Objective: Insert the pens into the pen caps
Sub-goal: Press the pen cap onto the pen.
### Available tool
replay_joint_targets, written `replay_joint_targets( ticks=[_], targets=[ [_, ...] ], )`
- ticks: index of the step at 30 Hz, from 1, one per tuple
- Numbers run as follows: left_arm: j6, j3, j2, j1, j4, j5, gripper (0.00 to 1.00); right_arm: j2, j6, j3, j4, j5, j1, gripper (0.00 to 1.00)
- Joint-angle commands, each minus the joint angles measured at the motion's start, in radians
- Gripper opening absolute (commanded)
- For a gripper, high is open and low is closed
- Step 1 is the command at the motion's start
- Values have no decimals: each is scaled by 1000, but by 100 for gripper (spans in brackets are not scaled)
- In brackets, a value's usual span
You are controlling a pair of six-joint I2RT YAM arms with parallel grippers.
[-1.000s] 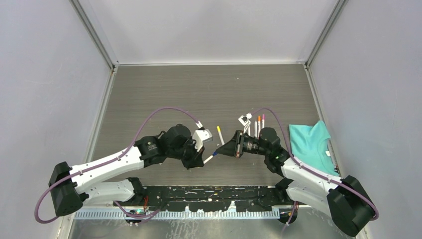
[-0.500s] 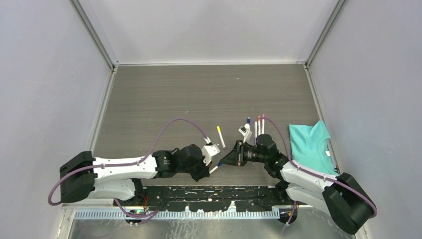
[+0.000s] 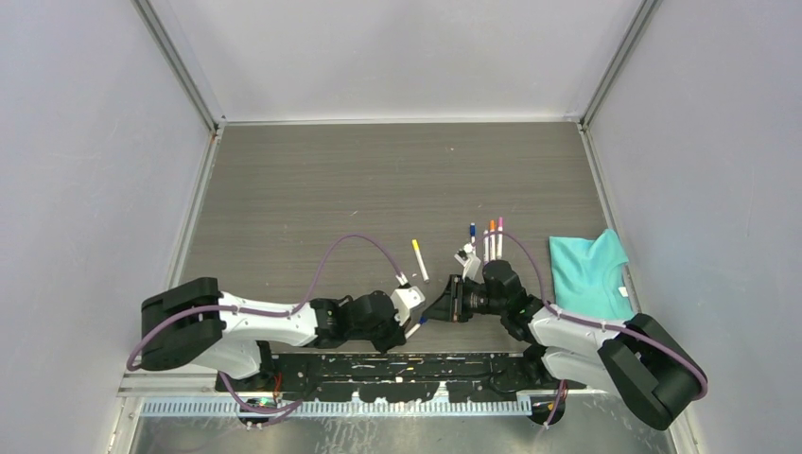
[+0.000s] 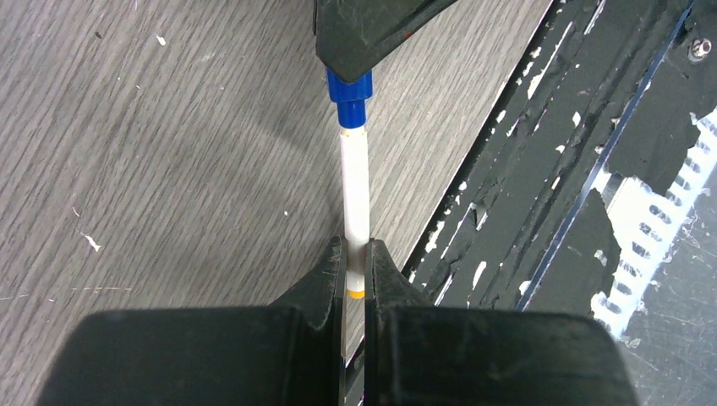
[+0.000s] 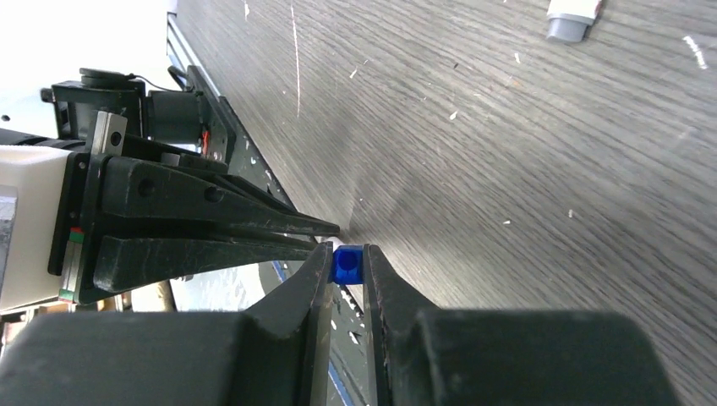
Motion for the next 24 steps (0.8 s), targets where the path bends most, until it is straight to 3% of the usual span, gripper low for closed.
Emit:
replay_joint_targets(
  ticks=[1,11,24],
  targets=[
    [-27,-8,47,-7,156,-41,0,11,-1,3,74,-43,19,5],
    [-65,-40,86,-15,173,-48,12,20,1,3,81,-38,20,5],
    [-67,-48,92,-24,148,-53,18,24,1,4,86,-40,21,5]
  ],
)
